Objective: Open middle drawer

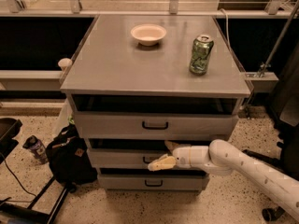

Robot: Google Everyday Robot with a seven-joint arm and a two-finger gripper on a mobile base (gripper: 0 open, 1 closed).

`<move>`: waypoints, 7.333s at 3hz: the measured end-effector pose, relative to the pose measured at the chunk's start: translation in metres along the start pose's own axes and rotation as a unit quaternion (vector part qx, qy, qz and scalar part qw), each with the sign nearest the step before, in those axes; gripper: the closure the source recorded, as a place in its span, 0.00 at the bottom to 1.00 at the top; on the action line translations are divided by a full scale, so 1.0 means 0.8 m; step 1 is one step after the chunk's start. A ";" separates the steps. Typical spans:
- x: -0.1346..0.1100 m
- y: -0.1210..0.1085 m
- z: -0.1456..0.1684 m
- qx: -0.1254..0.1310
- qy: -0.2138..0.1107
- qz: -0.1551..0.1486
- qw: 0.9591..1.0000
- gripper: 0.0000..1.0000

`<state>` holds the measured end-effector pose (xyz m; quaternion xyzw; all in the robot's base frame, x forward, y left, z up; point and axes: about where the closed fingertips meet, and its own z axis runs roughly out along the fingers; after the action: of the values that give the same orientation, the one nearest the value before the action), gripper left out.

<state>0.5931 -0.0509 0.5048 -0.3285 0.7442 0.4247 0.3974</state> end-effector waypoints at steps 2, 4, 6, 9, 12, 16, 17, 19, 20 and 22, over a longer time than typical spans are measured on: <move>0.018 -0.001 -0.031 0.141 0.056 0.009 0.988 0.00; 0.016 -0.020 -0.035 0.177 0.051 0.005 0.983 0.00; 0.032 -0.095 -0.081 0.305 0.103 -0.020 0.947 0.00; 0.055 -0.116 -0.110 0.372 0.137 -0.039 0.917 0.00; 0.150 -0.071 -0.149 0.417 0.193 -0.056 0.886 0.00; 0.043 -0.072 -0.085 0.337 0.191 -0.196 0.901 0.00; 0.034 -0.145 -0.065 0.321 0.151 -0.175 0.918 0.00; 0.058 -0.143 -0.059 0.334 0.166 -0.196 0.907 0.00; 0.091 -0.146 -0.053 0.370 0.187 -0.234 0.880 0.00; 0.091 -0.146 -0.053 0.370 0.187 -0.234 0.880 0.19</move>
Offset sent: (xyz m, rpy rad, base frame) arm 0.0184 -0.0850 -0.0105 -0.4234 -0.0315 -0.5364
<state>0.6422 -0.1494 0.4121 -0.3954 0.8089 -0.0556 0.4316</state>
